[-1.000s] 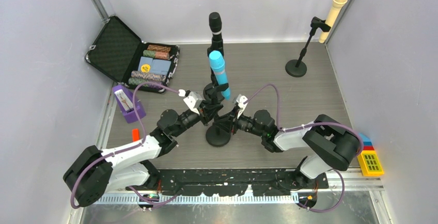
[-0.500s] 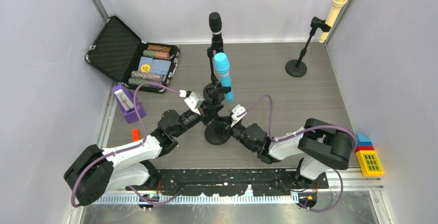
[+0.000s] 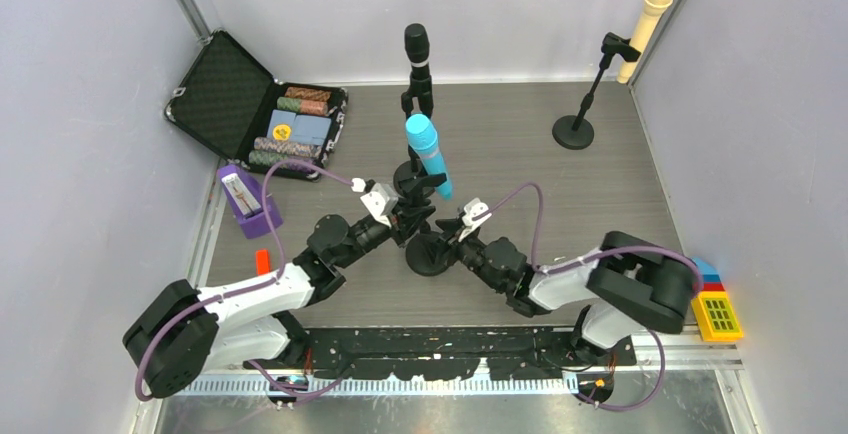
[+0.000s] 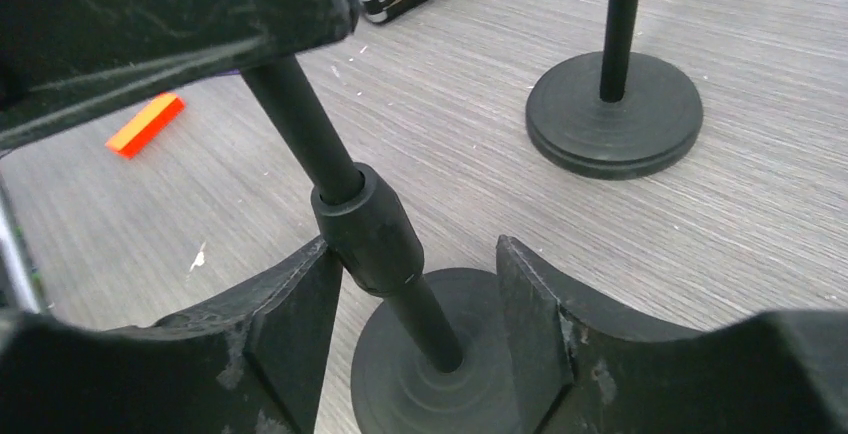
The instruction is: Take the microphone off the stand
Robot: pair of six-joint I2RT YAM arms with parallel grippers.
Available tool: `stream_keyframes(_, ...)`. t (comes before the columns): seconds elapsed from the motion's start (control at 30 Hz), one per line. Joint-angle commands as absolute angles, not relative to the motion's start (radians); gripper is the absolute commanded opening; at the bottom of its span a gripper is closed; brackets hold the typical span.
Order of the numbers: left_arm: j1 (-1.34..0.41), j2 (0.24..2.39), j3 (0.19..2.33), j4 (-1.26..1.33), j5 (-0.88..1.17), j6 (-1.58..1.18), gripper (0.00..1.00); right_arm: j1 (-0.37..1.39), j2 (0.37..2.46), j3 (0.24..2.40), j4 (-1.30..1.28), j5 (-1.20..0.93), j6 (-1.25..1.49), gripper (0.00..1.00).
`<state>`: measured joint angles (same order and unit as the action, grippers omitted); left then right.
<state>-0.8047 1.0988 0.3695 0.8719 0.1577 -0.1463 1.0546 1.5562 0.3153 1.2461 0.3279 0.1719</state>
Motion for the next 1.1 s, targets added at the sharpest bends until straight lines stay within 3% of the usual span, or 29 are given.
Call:
stream_keyframes(0.0, -0.815, 1.097, 0.356, 0.858, 0.182, -0.154, 0.0, 0.993, 1.375, 0.319, 1.043, 0.239, 0.278, 0.65)
stream_keyframes(0.17, -0.815, 1.116, 0.359, 0.876, 0.189, -0.157, 0.0, 0.957, 1.291, 0.345, 0.896, 0.05, 0.273, 0.68)
stream_keyframes(0.4, -0.816, 1.115, 0.362, 0.876, 0.198, -0.162, 0.0, 0.89, 1.355, 0.353, 0.95, -0.068, 0.289, 0.68)
stream_keyframes(0.67, -0.816, 1.124, 0.366, 0.874, 0.202, -0.172, 0.0, 0.885, 1.449, 0.384, 1.065, -0.04, 0.314, 0.54)
stream_keyframes(0.9, -0.818, 1.118, 0.376, 0.842, 0.203, -0.163, 0.0, 0.885, 1.455, 0.34, 1.196, 0.037, 0.279, 0.64)
stream_keyframes(1.0, -0.817, 1.114, 0.386, 0.819, 0.204, -0.158, 0.0, 0.885, 1.45, 0.339, 1.194, 0.037, 0.259, 0.62)
stream_keyframes(1.07, -0.817, 1.113, 0.388, 0.818, 0.202, -0.158, 0.0, 0.885, 1.454, 0.342, 1.203, 0.035, 0.258, 0.55)
